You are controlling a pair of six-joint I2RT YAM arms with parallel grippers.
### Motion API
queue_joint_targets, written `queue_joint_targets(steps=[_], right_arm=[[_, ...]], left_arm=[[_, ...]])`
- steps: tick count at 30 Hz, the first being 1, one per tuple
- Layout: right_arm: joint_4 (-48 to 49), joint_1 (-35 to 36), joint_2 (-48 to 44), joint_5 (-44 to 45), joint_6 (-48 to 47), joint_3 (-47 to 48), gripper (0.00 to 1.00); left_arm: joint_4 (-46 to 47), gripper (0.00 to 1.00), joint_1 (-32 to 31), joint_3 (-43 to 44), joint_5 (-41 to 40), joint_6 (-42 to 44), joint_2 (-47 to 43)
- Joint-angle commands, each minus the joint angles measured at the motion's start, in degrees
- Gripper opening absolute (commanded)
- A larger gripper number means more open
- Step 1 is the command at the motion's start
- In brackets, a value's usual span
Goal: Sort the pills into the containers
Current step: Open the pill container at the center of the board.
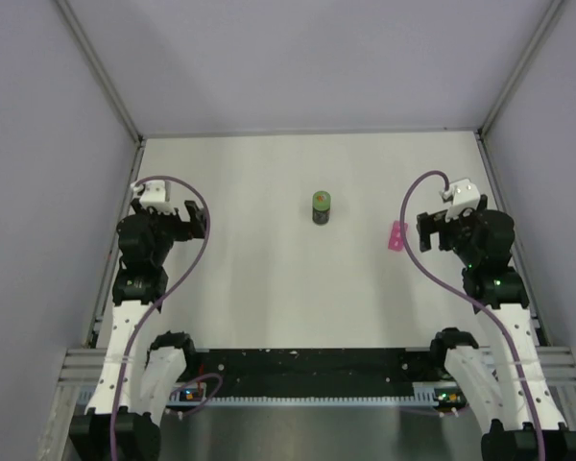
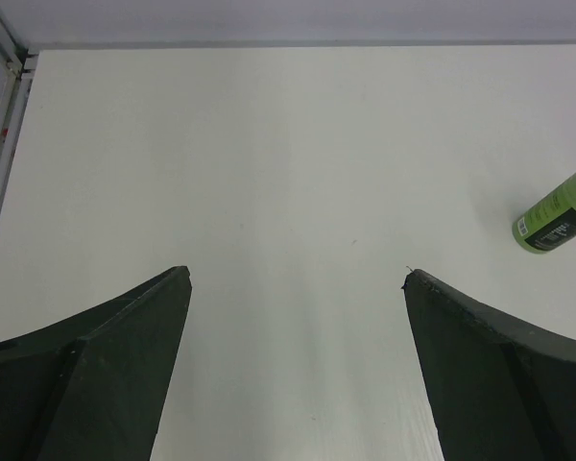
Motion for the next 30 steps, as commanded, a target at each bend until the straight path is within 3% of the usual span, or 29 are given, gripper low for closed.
queue_joint_targets(steps=[1,9,21,30], right_arm=[[0.84,-0.15,-1.32,0.49,-0.49,0.77,0.99],[0.84,-0.23,-0.09,0.05,-0.92,0.42,0.99],[-0.12,-0.06,6.14,-5.49,0.48,1.56,0.99],[1.72,6.71,14.49,3.38,5.05,2.09,0.99]], left_arm=[[1.33,0.99,0.55,0.44,0.47,1.37,-0.05],[-2.53,0.99,0.56,4.13,-1.02,2.43,1.97],[-2.18,0.99,0.64,4.13,10.49,1.02,4.34],[-1.48,0.99,0.64,3.52,9.53,0.23,4.96]])
